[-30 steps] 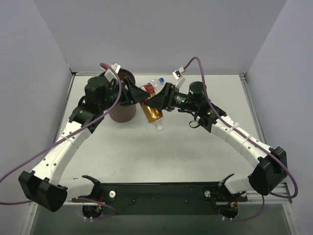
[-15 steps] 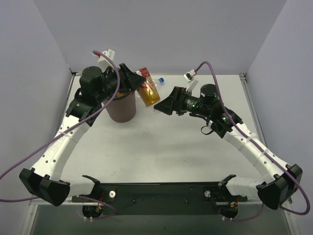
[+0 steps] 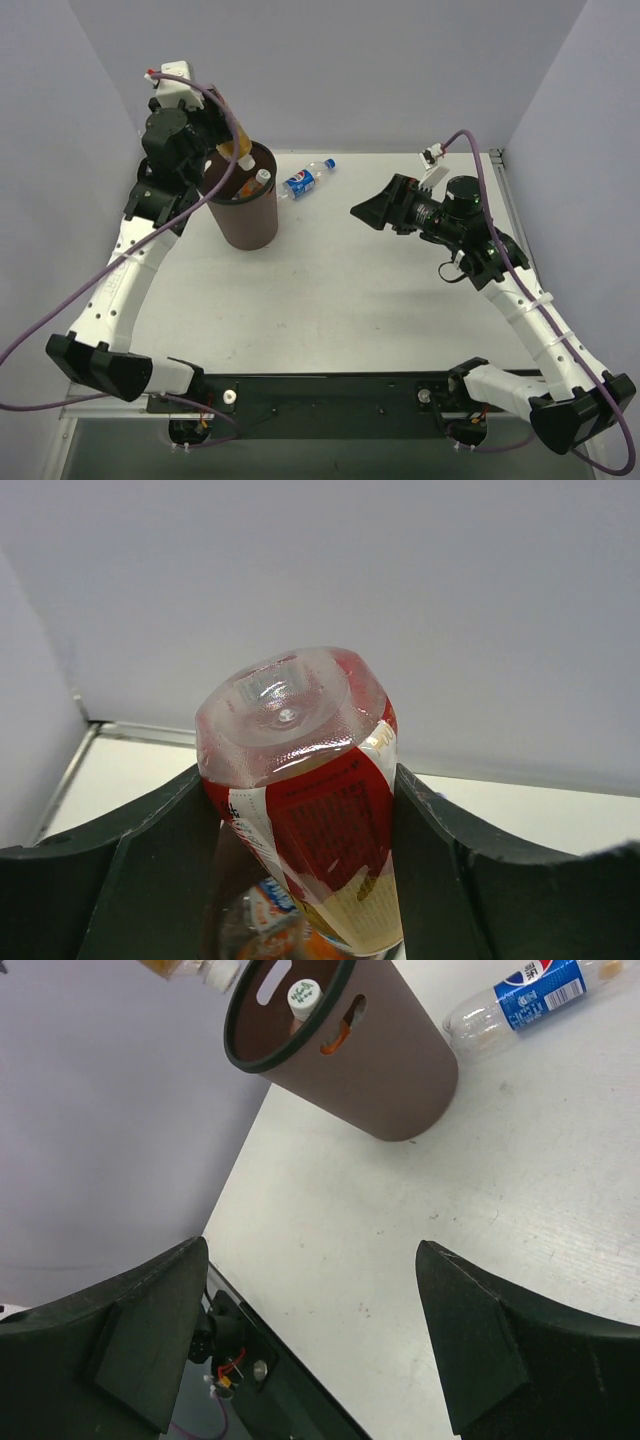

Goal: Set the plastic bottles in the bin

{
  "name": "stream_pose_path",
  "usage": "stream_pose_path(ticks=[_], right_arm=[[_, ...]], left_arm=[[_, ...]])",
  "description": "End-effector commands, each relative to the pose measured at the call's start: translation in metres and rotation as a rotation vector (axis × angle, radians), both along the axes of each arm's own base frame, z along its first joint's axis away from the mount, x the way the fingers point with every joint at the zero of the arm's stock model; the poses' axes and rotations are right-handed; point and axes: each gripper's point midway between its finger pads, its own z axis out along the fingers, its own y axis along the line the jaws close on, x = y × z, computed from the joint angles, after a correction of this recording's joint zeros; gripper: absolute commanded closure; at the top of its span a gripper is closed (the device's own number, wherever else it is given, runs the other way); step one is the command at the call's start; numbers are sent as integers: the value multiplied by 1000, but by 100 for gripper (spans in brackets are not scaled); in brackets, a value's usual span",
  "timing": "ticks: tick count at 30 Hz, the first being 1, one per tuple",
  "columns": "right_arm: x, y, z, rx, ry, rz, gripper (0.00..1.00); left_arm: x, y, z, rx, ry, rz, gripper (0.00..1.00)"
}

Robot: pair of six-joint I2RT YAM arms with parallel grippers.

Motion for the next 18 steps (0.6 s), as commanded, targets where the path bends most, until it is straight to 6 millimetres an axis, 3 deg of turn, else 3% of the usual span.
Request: stream_pose_path(ticks=[1,2,7,10,11,12,15,18], right_arm=[[4,-4,-4,-38,-20,-5,21],[4,-3,-5,-40,-21,-2,21],[12,-1,-17,-60,-8,-3,21],[19,1,-26,-67,6,-6,21],[21,1,-28,-70,10,-12,21],[26,1,-32,-74,24,-23,21],[41,1,-42,-91,71,-63,20],[56,6,-49,-93,113,-90,19]], left_arm=[[32,41,-28,127,23,233,69],[40,43,-45,144,49,247,69],[61,55,-74,189,73,315,69],[69,50,-94,213,120,297,47],[69,50,-94,207,118,291,27],[69,43,-97,206,120,254,20],[62,35,-98,194,142,190,6],[55,28,-92,166,153,144,4]])
